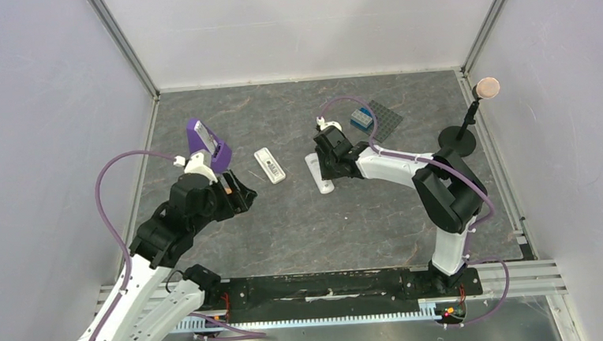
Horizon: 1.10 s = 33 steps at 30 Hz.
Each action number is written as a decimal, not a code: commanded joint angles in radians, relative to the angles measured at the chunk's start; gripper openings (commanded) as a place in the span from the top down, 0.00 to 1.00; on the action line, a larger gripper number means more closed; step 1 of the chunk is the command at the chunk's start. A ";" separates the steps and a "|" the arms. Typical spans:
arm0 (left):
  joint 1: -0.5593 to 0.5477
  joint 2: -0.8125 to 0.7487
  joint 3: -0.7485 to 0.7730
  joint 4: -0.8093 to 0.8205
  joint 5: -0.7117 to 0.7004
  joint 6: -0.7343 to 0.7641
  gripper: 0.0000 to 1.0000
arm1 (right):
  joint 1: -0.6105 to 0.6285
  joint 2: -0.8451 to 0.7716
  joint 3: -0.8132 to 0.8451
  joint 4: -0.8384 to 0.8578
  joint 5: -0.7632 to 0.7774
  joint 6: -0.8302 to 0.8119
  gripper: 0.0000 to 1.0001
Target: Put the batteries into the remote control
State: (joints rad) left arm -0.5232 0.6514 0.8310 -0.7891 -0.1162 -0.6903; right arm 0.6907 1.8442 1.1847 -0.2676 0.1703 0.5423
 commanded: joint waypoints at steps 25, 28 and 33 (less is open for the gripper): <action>0.003 -0.524 0.229 -0.391 -0.071 -0.041 0.20 | 0.000 -1.387 -0.434 -0.254 0.379 0.045 0.09; 0.003 -0.546 0.249 -0.432 -0.089 -0.046 0.19 | -0.001 -1.489 -0.396 -0.309 0.467 0.022 0.02; 0.003 -0.562 0.275 -0.459 -0.113 -0.045 0.19 | 0.000 -1.574 -0.335 -0.352 0.591 0.007 0.02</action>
State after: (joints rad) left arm -0.5232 0.1074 1.0683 -1.2079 -0.1860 -0.7357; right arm 0.6899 0.3103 0.7883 -0.5659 0.6102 0.5716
